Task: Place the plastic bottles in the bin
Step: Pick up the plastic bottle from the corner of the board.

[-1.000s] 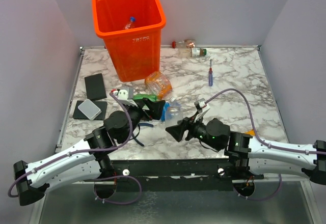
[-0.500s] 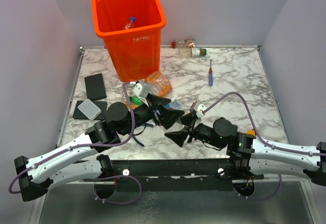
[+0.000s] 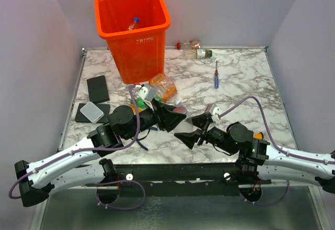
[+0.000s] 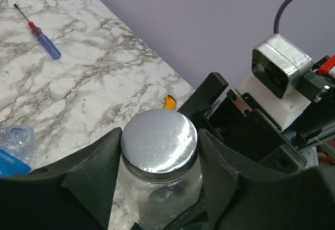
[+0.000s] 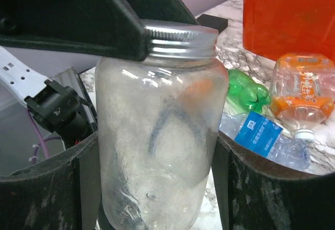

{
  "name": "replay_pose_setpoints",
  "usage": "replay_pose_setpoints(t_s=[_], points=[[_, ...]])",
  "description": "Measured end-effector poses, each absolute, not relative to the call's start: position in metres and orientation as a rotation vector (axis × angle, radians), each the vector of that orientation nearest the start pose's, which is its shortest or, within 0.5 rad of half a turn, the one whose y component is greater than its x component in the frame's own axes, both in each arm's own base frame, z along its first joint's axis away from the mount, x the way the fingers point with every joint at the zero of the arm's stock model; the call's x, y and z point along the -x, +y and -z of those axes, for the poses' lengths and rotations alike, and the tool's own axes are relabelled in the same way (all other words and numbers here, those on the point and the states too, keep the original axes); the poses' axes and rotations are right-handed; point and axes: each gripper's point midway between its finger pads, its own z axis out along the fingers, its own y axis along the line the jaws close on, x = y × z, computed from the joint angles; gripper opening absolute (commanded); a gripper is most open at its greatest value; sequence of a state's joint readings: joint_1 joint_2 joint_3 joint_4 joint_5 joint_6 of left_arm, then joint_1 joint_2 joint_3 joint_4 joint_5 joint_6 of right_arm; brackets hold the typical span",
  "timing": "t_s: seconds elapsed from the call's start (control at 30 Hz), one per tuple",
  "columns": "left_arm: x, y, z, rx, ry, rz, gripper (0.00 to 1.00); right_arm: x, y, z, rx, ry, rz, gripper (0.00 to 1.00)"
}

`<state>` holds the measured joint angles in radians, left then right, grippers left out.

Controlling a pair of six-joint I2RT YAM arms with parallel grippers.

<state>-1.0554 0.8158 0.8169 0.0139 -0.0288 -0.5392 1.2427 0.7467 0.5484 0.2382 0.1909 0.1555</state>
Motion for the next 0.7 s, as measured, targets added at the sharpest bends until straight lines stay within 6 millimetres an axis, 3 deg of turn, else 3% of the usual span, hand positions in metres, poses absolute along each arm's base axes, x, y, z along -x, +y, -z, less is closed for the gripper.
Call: replay_pose_setpoints(t_s=[0.13,0.3,0.53,0.7], points=[[-0.153,-0.302,-0.335,-0.399,1.638,1.222,0.69,-0.133,0.299,-0.267,0.687,1.467,-0.942,0.29],[-0.154,-0.310,-0.337,-0.379,1.634,1.261,0.73,-0.133,0.298,-0.265,0.686,1.468,-0.941,0.29],[-0.157,-0.319,-0.332,-0.372,1.647,1.276,0.55,-0.132,0.297,-0.261,0.690,1.473,-0.937,0.29],[-0.159,-0.319,-0.332,-0.369,1.647,1.276,0.55,-0.133,0.296,-0.262,0.681,1.471,-0.934,0.29]])
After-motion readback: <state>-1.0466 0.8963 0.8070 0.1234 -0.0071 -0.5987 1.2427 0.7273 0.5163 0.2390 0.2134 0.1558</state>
